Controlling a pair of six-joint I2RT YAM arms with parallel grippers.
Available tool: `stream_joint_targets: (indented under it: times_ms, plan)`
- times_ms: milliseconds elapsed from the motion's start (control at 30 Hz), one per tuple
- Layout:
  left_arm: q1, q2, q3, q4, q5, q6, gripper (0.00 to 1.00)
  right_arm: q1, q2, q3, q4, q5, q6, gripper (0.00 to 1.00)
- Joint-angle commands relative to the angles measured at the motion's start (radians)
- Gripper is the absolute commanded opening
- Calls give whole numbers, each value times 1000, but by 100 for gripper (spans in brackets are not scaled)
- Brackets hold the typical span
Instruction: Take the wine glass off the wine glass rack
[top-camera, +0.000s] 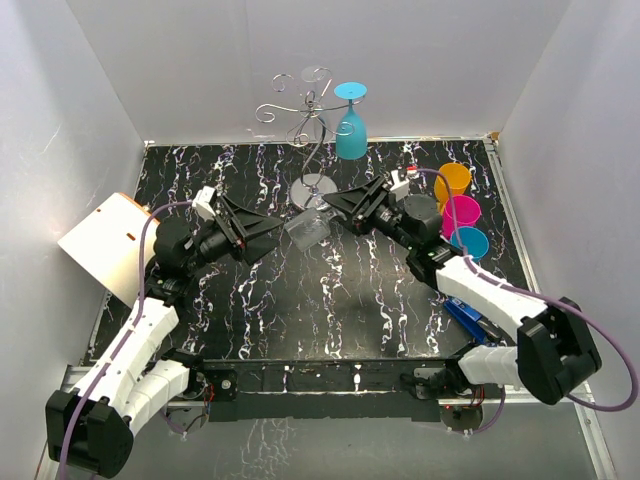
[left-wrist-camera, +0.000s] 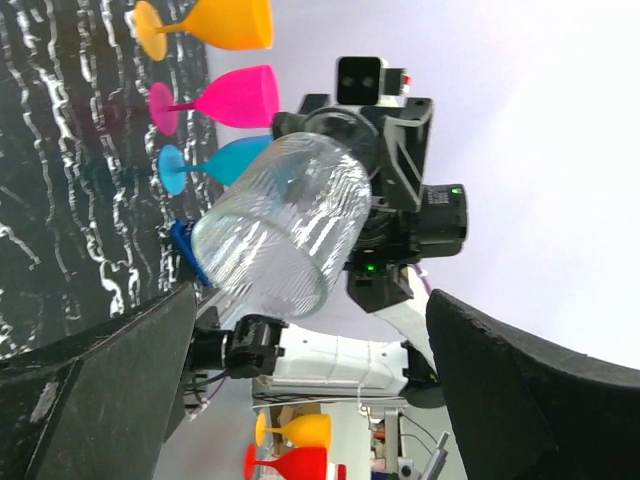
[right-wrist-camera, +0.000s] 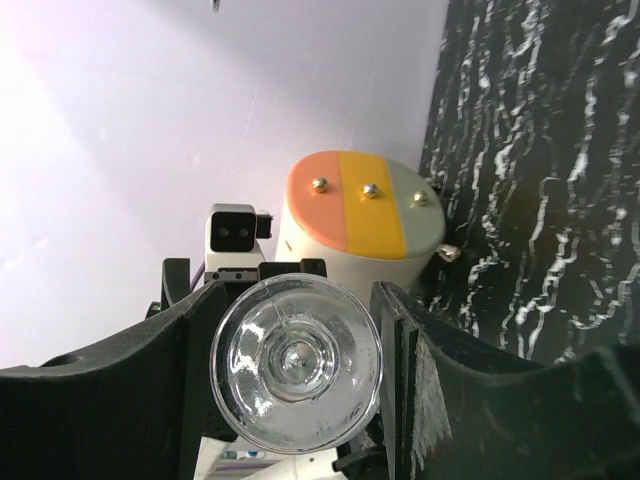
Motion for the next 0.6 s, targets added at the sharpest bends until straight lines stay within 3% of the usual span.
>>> stream_joint_targets:
  times_ms: [0,200,367,567]
  plan:
    - [0,-17,-2,166,33,-86,94,69,48,88,251,44,84,17]
    - [0,-27,-7,181,25,-103,81,152,111,109,306,102,75,17]
    - [-1,-56,-53,203,6,-145,62,197,137,70,378,153,69,17]
    - [-1,-80,-85,215,-24,-187,27,225,147,16,454,204,65,21]
